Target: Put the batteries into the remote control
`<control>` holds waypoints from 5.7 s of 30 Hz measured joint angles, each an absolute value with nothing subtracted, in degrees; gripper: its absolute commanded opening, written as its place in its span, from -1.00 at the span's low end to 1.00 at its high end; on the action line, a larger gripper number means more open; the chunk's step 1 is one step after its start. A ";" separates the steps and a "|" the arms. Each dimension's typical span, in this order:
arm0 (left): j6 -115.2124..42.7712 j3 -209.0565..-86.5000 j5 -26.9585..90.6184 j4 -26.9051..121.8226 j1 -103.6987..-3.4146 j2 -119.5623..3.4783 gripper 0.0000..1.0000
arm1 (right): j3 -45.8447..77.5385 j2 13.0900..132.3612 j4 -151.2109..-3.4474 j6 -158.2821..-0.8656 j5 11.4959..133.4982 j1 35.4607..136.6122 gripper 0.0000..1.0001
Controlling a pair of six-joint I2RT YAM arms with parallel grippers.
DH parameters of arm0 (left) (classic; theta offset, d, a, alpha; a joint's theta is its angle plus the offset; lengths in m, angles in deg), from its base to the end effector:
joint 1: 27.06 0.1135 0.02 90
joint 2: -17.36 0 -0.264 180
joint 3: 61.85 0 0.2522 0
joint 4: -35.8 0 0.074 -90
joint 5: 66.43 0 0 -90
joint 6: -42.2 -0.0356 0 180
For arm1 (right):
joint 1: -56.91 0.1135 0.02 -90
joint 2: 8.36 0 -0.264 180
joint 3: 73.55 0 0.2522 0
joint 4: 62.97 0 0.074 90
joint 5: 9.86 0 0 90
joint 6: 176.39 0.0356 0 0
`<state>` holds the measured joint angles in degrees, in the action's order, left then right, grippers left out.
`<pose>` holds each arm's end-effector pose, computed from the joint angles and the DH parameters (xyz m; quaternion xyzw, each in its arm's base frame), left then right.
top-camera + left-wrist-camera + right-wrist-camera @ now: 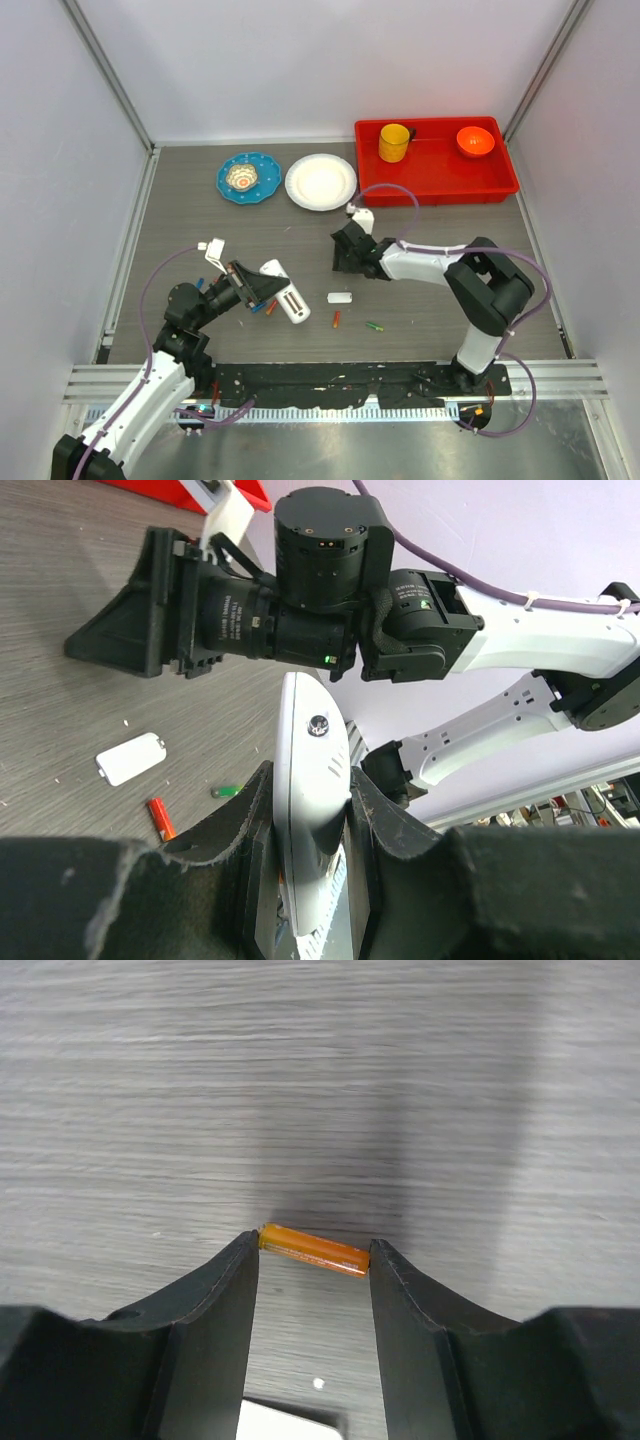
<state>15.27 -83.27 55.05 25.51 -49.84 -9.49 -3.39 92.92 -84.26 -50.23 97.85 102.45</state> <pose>0.1214 -0.0712 0.2177 -0.0367 0.6801 -0.6171 0.3941 0.2552 0.2446 0.1565 -0.0271 0.9363 0.0980 0.3361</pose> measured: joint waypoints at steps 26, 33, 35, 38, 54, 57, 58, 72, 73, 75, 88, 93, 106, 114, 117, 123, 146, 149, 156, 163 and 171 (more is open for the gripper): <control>15.29 -82.77 54.53 25.95 -50.32 -8.11 -0.99 | -7.41 88.68 -92.70 -8.87 109.83 96.94 -0.08; 15.25 -82.77 54.16 26.32 -50.59 -7.94 -0.99 | -5.77 89.95 -93.05 -9.24 109.02 96.94 0.16; 15.25 -82.75 54.11 26.36 -50.63 -7.83 -1.00 | -5.05 90.36 -93.20 -9.64 108.61 96.90 0.19; 15.25 -82.75 54.05 26.58 -50.63 -7.65 -0.99 | -3.54 91.24 -94.08 -10.16 108.02 96.90 0.23; 15.20 -82.75 53.81 27.19 -50.67 -7.56 -0.99 | 0.66 88.68 -98.54 -27.95 104.06 97.68 0.38; 15.22 -82.75 53.55 27.19 -50.67 -7.74 -0.99 | 3.70 88.55 -98.62 -39.52 101.46 97.68 0.36; 15.27 -82.75 53.39 27.19 -50.67 -7.83 -0.99 | 3.89 88.18 -97.92 -44.30 100.87 97.68 0.34; 17.80 -83.01 55.03 21.84 -50.67 -15.34 -0.99 | -0.28 86.95 -95.26 -75.80 85.92 92.20 0.04; 17.85 -83.01 55.10 21.62 -50.67 -15.34 -0.99 | -0.33 87.17 -94.97 -76.50 85.39 92.20 0.01; 17.87 -83.01 55.12 21.09 -50.67 -15.17 -0.99 | -0.33 87.35 -94.45 -77.66 84.48 92.20 -0.01; 18.04 -82.61 55.01 19.65 -50.67 -13.99 -0.99 | -0.22 92.83 -93.18 -79.41 84.17 92.26 -0.10; 18.04 -81.83 54.68 19.35 -50.67 -13.57 -0.99 | -0.22 92.96 -93.07 -79.51 84.28 92.07 -0.17; 18.04 -81.78 54.66 18.93 -50.67 -14.12 -0.99 | -0.22 93.33 -92.00 -79.65 84.08 91.76 -0.32; 18.07 -80.97 54.59 18.38 -50.67 -14.10 -0.99 | -0.15 93.60 -91.08 -78.95 83.78 91.63 -0.38; 18.09 -80.63 54.57 18.38 -50.67 -14.08 -0.99 | -0.15 93.60 -91.08 -78.66 83.78 91.61 -0.33; 18.17 -80.60 54.18 18.08 -50.67 -14.10 -0.99 | -0.02 93.60 -91.37 -78.16 83.38 91.61 -0.34; 20.21 -80.84 51.23 10.32 -50.85 -23.52 -0.99 | -0.02 91.78 -96.53 -71.62 82.60 91.80 -0.99; 21.08 -81.00 50.16 7.17 -50.98 -27.02 -0.99 | -1.83 87.72 -97.79 -68.98 84.11 92.11 -0.99; 23.22 -82.94 48.02 -5.77 -51.00 -38.99 -0.99 | -4.52 71.06 -100.87 -64.78 84.80 93.47 -0.99; 28.21 -84.93 48.28 -19.30 -51.09 -54.86 -1.00 | -4.24 57.86 -109.25 -65.77 84.89 102.58 -0.98; 29.39 -89.81 50.49 -22.23 -52.84 -60.00 -0.99 | 1.60 52.42 -118.10 -67.89 77.15 105.99 -0.98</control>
<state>29.39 -89.81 50.49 -22.23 -52.84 -60.00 1.60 52.42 -118.10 -67.89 77.15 105.99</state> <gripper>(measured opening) 0.305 0.073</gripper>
